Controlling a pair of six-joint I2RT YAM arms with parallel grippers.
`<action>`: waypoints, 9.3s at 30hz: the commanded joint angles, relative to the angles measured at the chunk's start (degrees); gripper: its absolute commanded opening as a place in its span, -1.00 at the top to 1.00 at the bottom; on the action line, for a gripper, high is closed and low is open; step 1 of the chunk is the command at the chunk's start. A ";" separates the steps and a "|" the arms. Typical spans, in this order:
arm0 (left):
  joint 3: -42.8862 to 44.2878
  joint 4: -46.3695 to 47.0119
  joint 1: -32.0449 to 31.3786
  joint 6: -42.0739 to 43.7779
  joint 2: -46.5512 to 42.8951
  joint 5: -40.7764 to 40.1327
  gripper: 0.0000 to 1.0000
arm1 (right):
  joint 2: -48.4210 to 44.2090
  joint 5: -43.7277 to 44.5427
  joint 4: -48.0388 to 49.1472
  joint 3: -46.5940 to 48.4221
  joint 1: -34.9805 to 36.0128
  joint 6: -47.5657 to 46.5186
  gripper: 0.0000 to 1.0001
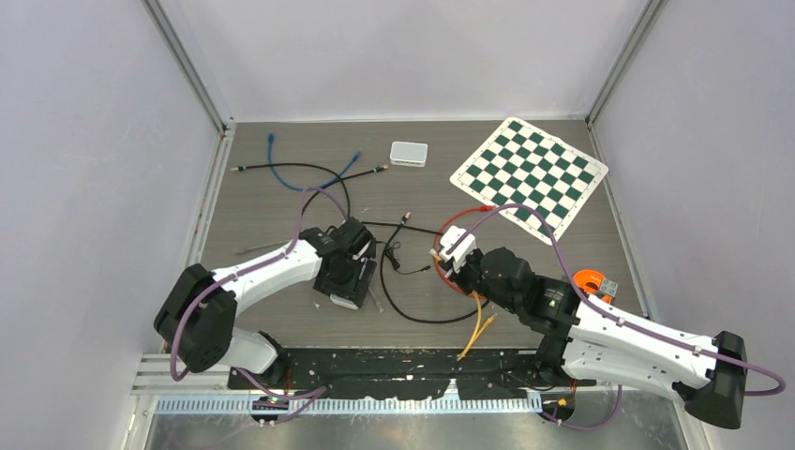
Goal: Insert the plug into the switch port
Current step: Place the switch port at the center of the board, then insert the connector into the switch port.
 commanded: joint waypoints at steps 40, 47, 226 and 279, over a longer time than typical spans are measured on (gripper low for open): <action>-8.14 18.83 26.99 -4.05 -2.97 22.63 -0.26 | 42.20 -10.90 19.85 11.55 2.58 -1.37 0.90; -8.64 21.18 27.08 -4.26 0.24 23.65 -0.12 | 48.27 -11.19 24.69 11.88 2.70 -1.10 0.89; -10.92 28.27 21.29 -3.50 2.31 34.09 -0.04 | 52.10 -22.55 46.97 8.19 0.54 -3.71 0.90; -16.14 43.21 4.45 -15.75 3.64 44.71 0.11 | 55.92 -33.04 59.81 14.95 0.38 -18.63 0.89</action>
